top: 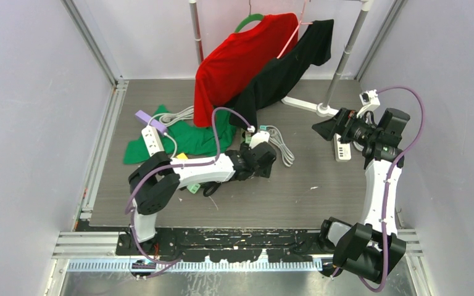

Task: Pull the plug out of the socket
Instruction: Move the socket to the center of the board.

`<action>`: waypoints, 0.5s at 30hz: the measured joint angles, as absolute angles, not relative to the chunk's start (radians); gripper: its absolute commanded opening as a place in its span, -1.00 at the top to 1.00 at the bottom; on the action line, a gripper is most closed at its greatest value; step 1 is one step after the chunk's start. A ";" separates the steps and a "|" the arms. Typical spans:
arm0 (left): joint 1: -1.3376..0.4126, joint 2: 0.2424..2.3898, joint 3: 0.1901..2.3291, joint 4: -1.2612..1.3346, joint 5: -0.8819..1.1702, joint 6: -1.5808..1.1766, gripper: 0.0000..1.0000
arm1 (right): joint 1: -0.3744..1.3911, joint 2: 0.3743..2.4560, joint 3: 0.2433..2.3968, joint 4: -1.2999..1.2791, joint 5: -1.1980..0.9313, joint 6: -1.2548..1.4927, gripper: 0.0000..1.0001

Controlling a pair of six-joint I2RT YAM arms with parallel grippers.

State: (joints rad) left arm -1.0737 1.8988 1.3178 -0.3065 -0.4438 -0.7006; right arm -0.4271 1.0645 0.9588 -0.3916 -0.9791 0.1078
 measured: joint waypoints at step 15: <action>-1.015 2.007 1.422 -0.332 -0.400 -0.707 -0.32 | -0.418 1.065 0.962 -0.399 -0.957 0.101 -1.00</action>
